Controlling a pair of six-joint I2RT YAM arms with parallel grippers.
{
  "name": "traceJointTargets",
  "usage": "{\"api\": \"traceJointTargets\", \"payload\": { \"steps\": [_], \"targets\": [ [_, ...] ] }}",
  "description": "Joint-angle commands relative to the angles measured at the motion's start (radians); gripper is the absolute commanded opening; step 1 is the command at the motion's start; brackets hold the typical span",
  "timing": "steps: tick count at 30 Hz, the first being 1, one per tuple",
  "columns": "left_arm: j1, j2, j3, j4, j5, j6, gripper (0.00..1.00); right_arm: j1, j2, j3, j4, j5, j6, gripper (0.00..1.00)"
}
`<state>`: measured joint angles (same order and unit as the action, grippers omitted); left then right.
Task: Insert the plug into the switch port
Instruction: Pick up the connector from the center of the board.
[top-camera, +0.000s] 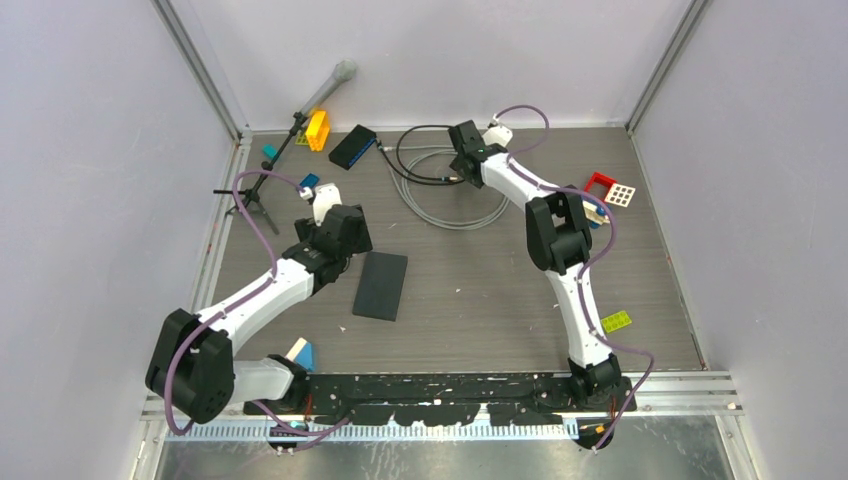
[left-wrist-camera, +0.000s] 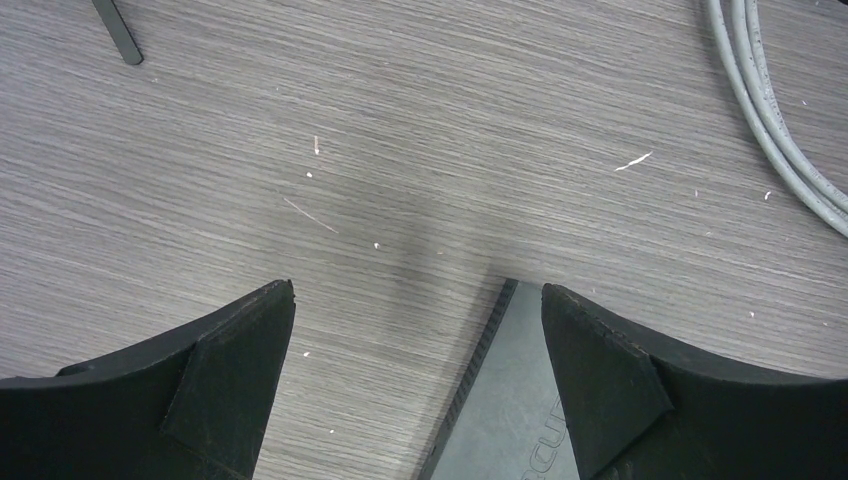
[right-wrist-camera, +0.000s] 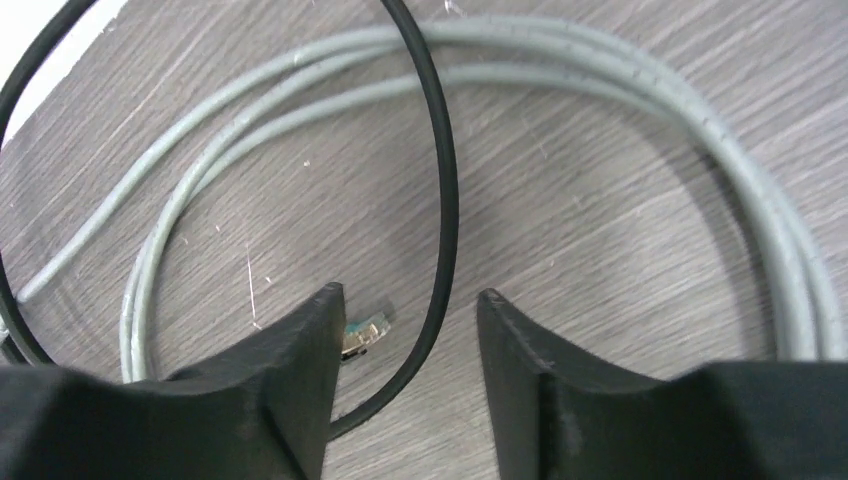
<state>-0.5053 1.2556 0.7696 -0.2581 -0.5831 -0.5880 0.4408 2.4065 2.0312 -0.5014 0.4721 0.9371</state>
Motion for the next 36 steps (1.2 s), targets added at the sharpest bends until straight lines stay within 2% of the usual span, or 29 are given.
{"api": "traceJointTargets", "payload": {
  "steps": [1,5,11,18,23,30,32,36],
  "targets": [
    [0.004,0.005,0.024,0.04,-0.029,0.013,0.96,-0.008,-0.01,0.051,0.034,0.06,-0.061,0.5],
    [0.004,0.006,0.025,0.036,-0.03,0.016,0.96,-0.012,-0.049,0.025,0.077,0.054,-0.101,0.4],
    [0.004,0.004,0.025,0.036,-0.032,0.016,0.96,-0.02,-0.085,-0.025,0.083,0.003,-0.069,0.56],
    [0.004,-0.001,0.022,0.035,-0.043,0.015,0.96,-0.031,-0.046,-0.042,0.086,-0.036,-0.018,0.56],
    [0.004,-0.001,0.022,0.035,-0.043,0.014,0.96,-0.041,-0.01,-0.039,0.13,-0.07,-0.017,0.39],
    [0.004,-0.002,0.02,0.035,-0.047,0.011,0.96,-0.045,-0.106,-0.097,0.265,-0.102,-0.113,0.04],
    [0.004,-0.002,0.021,0.033,-0.052,0.01,0.96,-0.046,-0.159,-0.099,0.275,-0.097,-0.147,0.0],
    [0.004,-0.014,0.02,0.02,-0.077,0.01,0.96,-0.046,-0.321,-0.154,0.302,-0.071,-0.196,0.0]
  ]
}}
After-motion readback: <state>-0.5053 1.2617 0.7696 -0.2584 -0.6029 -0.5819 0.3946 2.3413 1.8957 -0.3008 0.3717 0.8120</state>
